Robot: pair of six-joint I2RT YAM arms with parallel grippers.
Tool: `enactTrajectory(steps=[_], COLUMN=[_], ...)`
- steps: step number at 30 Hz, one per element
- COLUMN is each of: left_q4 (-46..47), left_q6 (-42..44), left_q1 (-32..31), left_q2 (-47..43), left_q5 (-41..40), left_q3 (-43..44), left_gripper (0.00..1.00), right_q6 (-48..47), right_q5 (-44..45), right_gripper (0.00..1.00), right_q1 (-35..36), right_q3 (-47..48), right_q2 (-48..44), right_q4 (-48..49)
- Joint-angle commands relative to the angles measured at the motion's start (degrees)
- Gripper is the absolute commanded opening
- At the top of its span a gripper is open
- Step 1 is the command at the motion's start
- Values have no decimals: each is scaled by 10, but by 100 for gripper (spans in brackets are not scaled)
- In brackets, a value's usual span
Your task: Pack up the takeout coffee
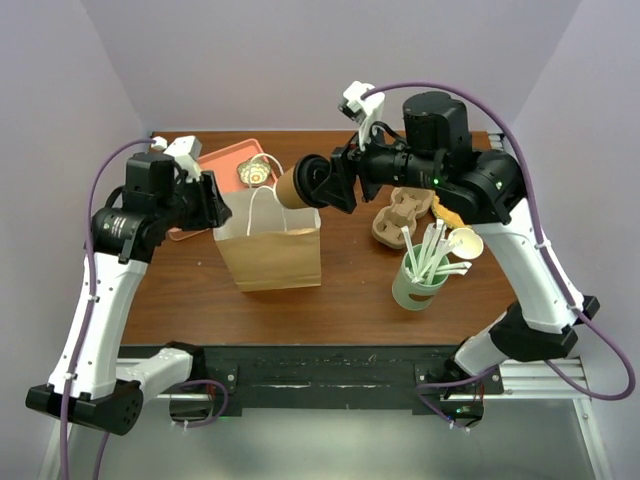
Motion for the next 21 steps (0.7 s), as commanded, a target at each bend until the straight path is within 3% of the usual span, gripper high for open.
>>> enactTrajectory(steps=[1, 5, 13, 16, 19, 20, 21], left_q4=[-33, -54, -34, -16, 7, 31, 45], left_q6=[-27, -38, -52, -26, -7, 0, 2], left_q1=[-2, -2, -2, -2, -2, -3, -2], left_q2=[-7, 3, 33, 48, 55, 50, 34], left_q5=[-69, -102, -94, -60, -35, -14, -4], left_q3=[34, 32, 3, -8, -13, -18, -31], left_gripper=[55, 55, 46, 36, 14, 3, 0], right_q6=[-35, -44, -58, -58, -69, -72, -73], right_q5=[48, 101, 96, 109, 131, 136, 138], right_gripper=[49, 48, 48, 48, 48, 48, 47], right_q1=[0, 0, 17, 24, 43, 52, 57], right_q3=[-2, 11, -26, -25, -24, -31, -37], right_q2=[7, 26, 41, 55, 70, 70, 68], right_q4=[37, 30, 32, 30, 20, 18, 18])
